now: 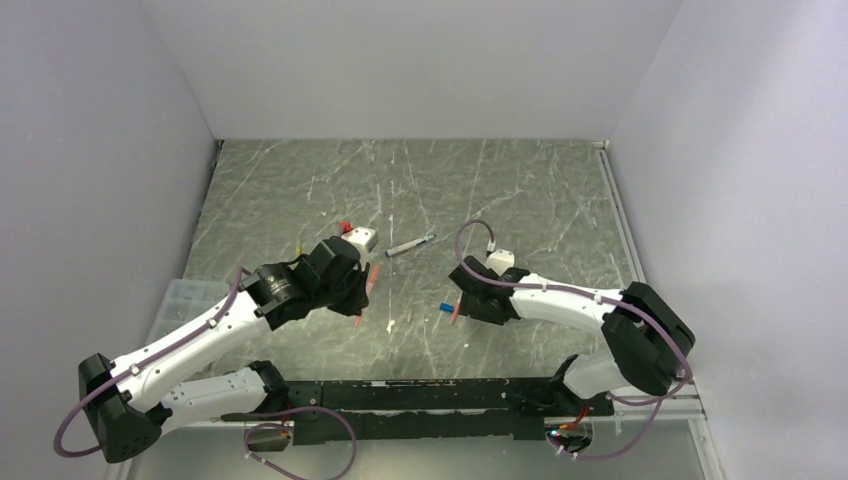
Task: Insert the pens into the pen caps
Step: Insert the pen cap onto the pen.
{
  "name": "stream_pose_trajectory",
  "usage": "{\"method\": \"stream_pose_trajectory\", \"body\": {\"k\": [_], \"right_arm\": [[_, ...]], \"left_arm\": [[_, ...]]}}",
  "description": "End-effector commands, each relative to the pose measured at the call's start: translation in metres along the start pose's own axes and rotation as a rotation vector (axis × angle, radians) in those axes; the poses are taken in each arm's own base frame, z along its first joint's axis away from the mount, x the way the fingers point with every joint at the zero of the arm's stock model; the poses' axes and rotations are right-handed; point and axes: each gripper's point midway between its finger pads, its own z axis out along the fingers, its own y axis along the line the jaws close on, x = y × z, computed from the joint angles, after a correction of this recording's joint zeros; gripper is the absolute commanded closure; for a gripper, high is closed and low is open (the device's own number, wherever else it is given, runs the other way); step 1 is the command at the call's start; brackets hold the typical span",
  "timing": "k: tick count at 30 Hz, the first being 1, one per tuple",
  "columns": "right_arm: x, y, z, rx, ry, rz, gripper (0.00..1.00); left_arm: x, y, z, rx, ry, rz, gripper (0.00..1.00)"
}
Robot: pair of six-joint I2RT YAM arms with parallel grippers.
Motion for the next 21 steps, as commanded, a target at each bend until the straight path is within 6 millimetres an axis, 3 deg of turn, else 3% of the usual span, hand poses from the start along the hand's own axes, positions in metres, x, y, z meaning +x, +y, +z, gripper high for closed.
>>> {"method": "stream_pose_trajectory", "body": {"k": [1,21], "right_arm": [[-0.014,-0.005,0.003,0.072,-0.058,0.08,0.44],[-0.001,-0.008,0.009,0.047,-0.029,0.125,0.83]], "left_arm": [[-0.006,-0.002,-0.004,0.009,-0.027,0.01,1.0],[-0.003,-0.005,-0.003,0.029,-0.018,0.01,1.0]]}}
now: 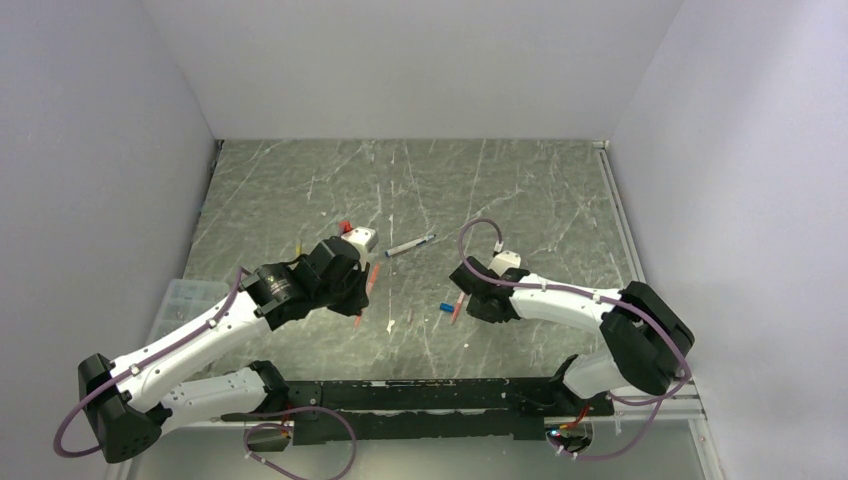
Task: Insert the pens into the pen caps
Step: Insert the pen cap onto the pen.
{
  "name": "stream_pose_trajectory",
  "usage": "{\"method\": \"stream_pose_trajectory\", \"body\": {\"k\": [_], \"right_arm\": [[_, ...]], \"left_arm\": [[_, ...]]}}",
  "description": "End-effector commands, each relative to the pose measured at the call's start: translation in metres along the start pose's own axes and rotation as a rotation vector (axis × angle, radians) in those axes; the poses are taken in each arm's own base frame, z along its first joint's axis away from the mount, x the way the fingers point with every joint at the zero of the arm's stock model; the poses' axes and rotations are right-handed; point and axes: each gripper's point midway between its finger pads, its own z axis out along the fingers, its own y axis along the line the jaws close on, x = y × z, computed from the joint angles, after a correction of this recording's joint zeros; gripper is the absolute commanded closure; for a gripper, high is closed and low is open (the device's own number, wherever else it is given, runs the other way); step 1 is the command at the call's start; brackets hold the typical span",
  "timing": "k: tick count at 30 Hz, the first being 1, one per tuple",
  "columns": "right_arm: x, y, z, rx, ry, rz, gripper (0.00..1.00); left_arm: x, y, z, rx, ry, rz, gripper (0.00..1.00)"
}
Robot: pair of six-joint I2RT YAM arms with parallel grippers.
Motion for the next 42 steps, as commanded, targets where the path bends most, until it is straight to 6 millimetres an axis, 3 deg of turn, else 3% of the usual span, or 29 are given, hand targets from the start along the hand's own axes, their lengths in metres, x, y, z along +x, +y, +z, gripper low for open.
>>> {"method": "stream_pose_trajectory", "body": {"k": [1,6,11,14,24,30,38,42], "right_arm": [[0.004,-0.003,0.004,-0.001,0.009,0.016,0.86],[0.001,-0.004,0.004,-0.004,-0.008,-0.001,1.0],[-0.004,0.003,-0.004,-0.061,-0.022,-0.023,1.0],[-0.016,0.014,-0.021,-0.153,-0.059,-0.024,1.0],[-0.079,0.063,-0.136,-0.601,-0.258,-0.027,1.0],[-0.101,0.089,-0.208,-0.879,-0.33,-0.024,1.0],[-0.113,0.108,-0.275,-1.158,-0.389,-0.021,1.0],[-0.111,0.115,-0.292,-1.248,-0.386,-0.036,1.0]], "left_arm": [[-0.003,-0.004,-0.003,0.027,-0.018,0.01,1.0],[-0.003,-0.012,-0.004,0.071,-0.019,0.019,1.0],[-0.003,-0.029,-0.007,0.177,-0.023,0.036,1.0],[-0.004,-0.045,-0.011,0.268,-0.026,0.047,1.0],[-0.001,-0.09,-0.022,0.569,-0.062,0.073,1.0],[-0.003,-0.112,-0.032,0.731,-0.109,0.066,1.0],[-0.004,-0.13,-0.045,0.881,-0.146,0.042,1.0],[-0.013,-0.141,-0.055,0.968,-0.202,0.028,1.0]]}}
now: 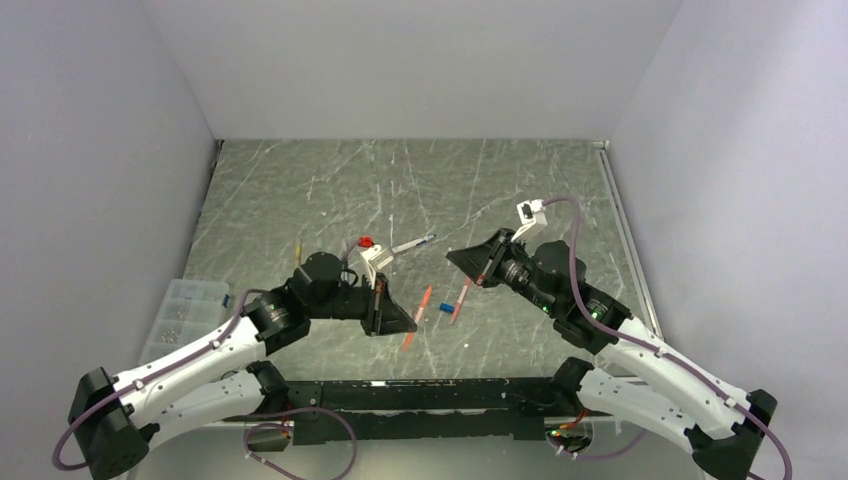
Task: Insert the pens into the pen caps
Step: Insert the pen cap onto the pen.
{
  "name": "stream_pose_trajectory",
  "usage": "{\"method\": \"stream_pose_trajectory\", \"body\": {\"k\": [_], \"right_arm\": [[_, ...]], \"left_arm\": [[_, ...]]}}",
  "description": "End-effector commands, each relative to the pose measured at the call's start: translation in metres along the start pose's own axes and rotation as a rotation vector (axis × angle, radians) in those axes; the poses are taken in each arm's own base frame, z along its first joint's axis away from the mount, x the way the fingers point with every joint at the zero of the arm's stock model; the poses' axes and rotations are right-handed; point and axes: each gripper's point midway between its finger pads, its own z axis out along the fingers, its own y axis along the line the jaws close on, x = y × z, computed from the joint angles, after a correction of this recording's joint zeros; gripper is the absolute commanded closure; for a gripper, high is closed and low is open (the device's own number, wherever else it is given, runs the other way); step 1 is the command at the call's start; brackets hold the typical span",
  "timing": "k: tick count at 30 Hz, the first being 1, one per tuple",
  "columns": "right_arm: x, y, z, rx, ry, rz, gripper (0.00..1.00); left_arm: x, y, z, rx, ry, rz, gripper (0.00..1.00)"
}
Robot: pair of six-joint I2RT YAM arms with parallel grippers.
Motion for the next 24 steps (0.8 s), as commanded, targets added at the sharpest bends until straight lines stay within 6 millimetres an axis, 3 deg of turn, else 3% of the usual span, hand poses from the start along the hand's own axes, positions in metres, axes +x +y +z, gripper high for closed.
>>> {"method": "stream_pose_trajectory", "body": {"k": [1,10,24], "right_arm": [[-0.025,0.054,-0.01,-0.22,-0.055,-0.008,1.0],[-0.024,0.079,-0.019,-0.365,-0.064,0.024,1.0],[-0.022,0.085,-0.023,-0.389,-0.079,0.019,1.0]], "left_arm": [[-0.026,-0.038,-0.001,0.187,-0.107,0.043,1.0],[-0.04,-0.057,-0.002,0.306,-0.2,0.027,1.0],[-0.052,-0.073,-0.005,0.415,-0.255,-0.001,1.0]]}}
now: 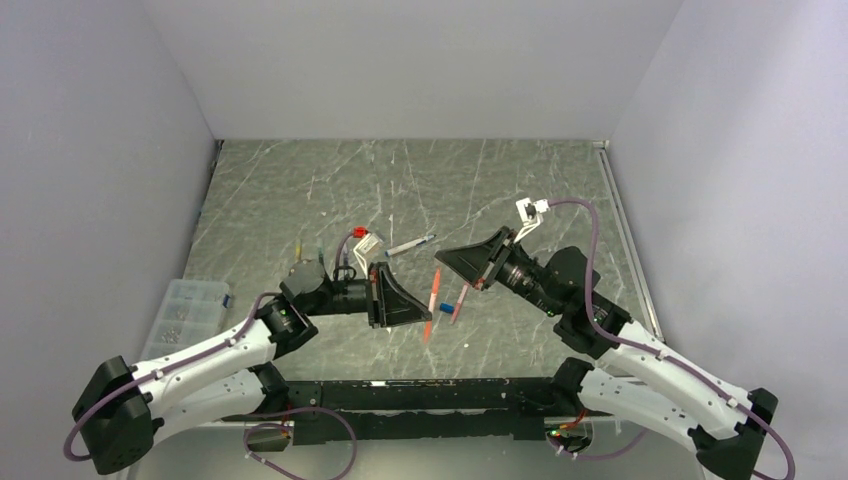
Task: Insert the pens into the pen caps
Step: Insert the pen cap onto the pen.
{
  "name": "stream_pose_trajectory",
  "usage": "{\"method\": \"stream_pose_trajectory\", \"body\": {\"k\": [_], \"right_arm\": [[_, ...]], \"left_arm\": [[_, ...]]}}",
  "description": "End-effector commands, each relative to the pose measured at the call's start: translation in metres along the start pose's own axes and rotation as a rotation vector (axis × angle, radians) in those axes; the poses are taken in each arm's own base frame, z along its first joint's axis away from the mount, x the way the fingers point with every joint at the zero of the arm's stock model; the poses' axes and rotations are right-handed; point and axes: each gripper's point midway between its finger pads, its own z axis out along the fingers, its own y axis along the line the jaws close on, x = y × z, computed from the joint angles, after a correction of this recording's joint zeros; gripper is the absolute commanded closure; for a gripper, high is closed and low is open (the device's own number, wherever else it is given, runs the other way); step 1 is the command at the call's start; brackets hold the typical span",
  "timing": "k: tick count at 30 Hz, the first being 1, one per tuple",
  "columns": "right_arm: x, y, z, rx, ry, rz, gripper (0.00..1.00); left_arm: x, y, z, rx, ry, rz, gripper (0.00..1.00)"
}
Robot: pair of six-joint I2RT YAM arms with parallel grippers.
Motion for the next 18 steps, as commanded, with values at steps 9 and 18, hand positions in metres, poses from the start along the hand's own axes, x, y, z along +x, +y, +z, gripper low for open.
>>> {"method": "stream_pose_trajectory", "body": {"k": [9,18], "right_arm": [[-0.0107,0.0214,-0.0062,-0.084,-0.052,-0.008,1.0],[-0.0053,0.0211,-0.0043,-0.08,-0.044,-0.011,1.0]], "left_arm": [[-0.0105,-0.0221,-0.0017,0.09,-0.047,0.032,1.0],[-0.0115,-0.0246,-0.0025,0.103,-0.056,0.034,1.0]]}}
